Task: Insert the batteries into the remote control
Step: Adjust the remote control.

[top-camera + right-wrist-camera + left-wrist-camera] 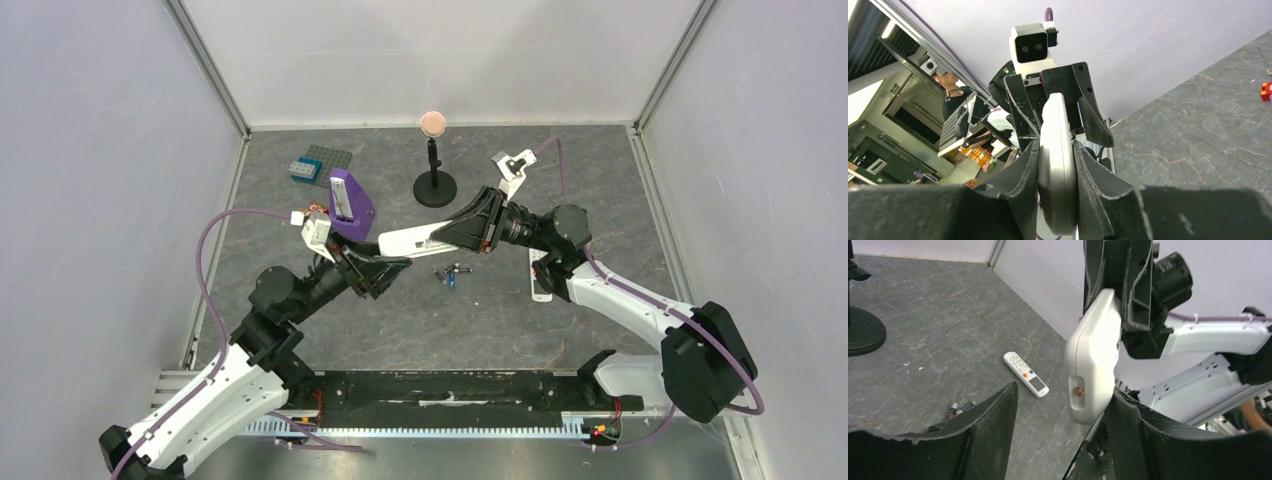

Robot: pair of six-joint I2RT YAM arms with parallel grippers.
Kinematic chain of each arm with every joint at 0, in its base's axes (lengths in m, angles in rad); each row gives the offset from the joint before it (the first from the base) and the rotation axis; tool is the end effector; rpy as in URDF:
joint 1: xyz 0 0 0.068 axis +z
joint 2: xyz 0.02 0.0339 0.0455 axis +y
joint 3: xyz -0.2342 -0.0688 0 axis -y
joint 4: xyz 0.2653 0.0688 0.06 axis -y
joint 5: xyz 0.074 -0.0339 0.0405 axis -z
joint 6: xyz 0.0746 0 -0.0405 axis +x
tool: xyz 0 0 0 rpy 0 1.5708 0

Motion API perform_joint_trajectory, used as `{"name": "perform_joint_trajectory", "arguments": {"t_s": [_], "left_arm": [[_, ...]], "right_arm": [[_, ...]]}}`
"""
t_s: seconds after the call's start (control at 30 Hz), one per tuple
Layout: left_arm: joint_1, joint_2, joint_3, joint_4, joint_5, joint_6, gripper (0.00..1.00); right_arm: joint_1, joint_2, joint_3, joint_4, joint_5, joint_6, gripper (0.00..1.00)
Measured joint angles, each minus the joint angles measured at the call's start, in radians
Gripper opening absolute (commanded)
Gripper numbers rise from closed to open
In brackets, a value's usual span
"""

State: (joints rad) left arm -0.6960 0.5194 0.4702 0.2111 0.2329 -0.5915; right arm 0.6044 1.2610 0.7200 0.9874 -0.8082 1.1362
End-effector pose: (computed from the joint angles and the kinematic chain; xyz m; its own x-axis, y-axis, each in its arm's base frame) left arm 0.1649 -0.1602 0.3003 -0.3426 -0.4207 -0.8400 0.7319 0.4410 -0.5194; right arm 0.2328 0.2263 0.3056 -0.6933 0.2827 -0.6629 -0.7135 -0.1392 0.6867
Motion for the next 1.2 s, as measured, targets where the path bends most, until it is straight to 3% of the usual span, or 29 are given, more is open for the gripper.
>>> {"name": "perform_joint_trajectory", "arguments": {"t_s": [0.23,0.43,0.97,1.03,1.13,1.2], "left_arm": [[0.0,0.102,0.092,0.04,0.034,-0.082,0.72],[0.0,0.122,0.117,0.041,0.061,-0.106,0.56],[0.016,0.084,0.126,-0.007,0.064,-0.131,0.52],[0.016,0.081,0.126,-0.008,0.064,-0.134,0.46],[0.018,0.081,0.126,-0.009,0.064,-0.138,0.22],[0.021,0.085,0.126,-0.007,0.069,-0.157,0.06]], "right_arm": [[-0.001,0.016,0.0,0.005,0.021,0.019,0.0],[0.0,0.025,0.0,-0.003,0.021,0.02,0.0],[-0.011,0.048,-0.014,0.065,0.021,0.12,0.0],[-0.013,0.049,-0.019,0.08,0.021,0.131,0.0],[-0.013,0.05,-0.023,0.103,0.019,0.15,0.0],[-0.014,0.05,-0.024,0.117,0.016,0.148,0.05]]}}
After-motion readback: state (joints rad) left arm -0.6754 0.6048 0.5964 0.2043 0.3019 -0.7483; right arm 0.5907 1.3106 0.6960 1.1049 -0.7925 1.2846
